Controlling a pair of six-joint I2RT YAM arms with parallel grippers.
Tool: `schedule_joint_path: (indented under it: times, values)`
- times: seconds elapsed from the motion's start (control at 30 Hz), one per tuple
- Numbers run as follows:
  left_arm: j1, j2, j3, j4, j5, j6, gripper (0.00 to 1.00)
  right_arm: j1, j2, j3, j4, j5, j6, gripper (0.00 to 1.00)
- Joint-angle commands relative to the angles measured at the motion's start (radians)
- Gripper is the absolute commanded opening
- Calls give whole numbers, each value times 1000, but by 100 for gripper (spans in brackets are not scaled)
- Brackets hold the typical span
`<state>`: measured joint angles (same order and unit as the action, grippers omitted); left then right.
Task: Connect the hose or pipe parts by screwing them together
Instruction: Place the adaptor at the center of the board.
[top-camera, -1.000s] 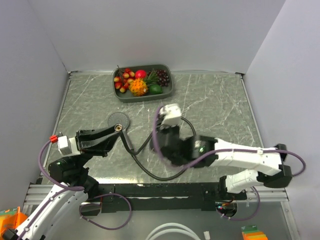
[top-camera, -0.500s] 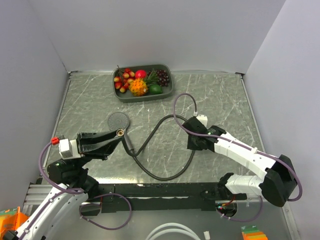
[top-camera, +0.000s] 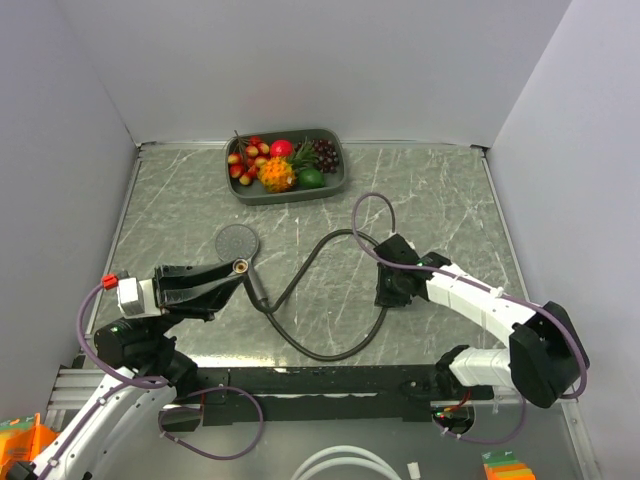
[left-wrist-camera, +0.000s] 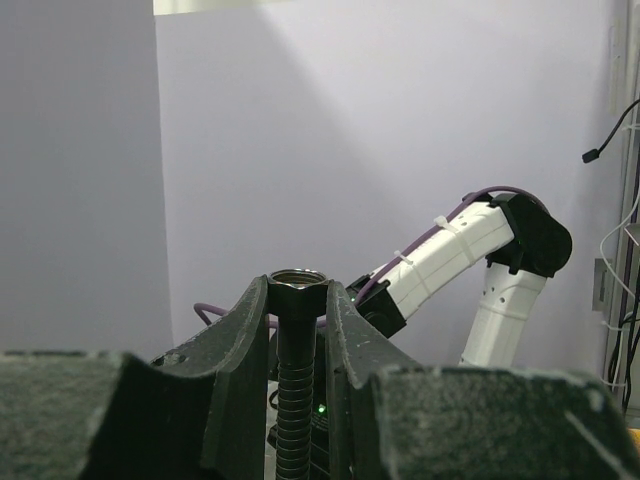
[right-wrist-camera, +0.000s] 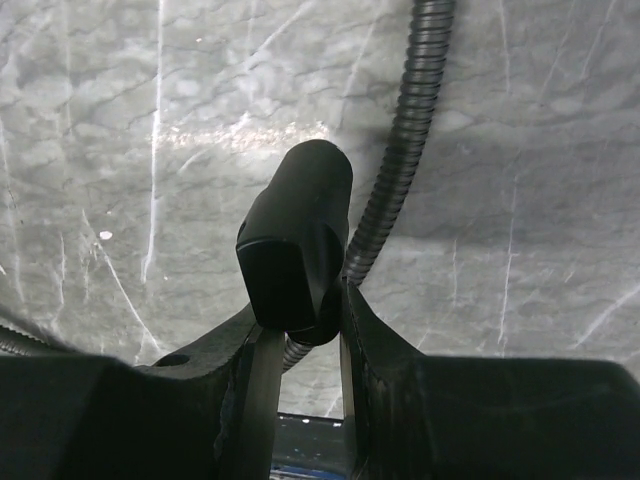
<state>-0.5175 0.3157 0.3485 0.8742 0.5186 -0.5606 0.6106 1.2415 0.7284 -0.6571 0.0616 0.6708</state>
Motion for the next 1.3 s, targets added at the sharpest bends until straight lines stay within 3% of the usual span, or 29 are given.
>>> schedule_joint_path:
  times: [0.0,0.1,0.17,0.2,0.3,0.4,0.53,0.67,0.73,0.83,0.97,1.13,1.27]
  values:
    - [8,-13,37,40,-2,-16,1,-70,-1,-21,102,-159,-83,0]
    - [11,-15,37,37,0,-18,1,-86,30,-24,106,-189,-111,3]
    - [11,-15,37,36,1,-19,1,-87,32,-24,94,-184,-111,21]
    - [13,-15,37,37,0,-19,1,-91,24,-24,88,-172,-106,46]
    - [13,-12,37,45,1,-24,1,-94,12,-18,48,-145,-99,66]
    - [14,-12,33,42,1,-25,1,-95,-3,-3,4,-97,-103,74]
    - [14,-13,32,37,1,-27,1,-103,-36,6,-12,-48,-80,71]
    - [16,-17,32,31,1,-27,1,-104,-74,25,-16,-16,-57,54]
    - [16,-17,32,31,3,-25,1,-69,-92,42,17,-45,-65,52]
    - [17,-15,29,34,0,-28,1,90,-96,107,40,41,-97,57]
    - [20,-13,30,31,-2,-27,1,202,62,221,2,138,-135,66]
    - [24,-24,32,6,-8,-9,1,262,249,391,-136,195,54,63]
    - [27,-29,30,3,-5,-9,1,270,288,341,-8,77,191,64]
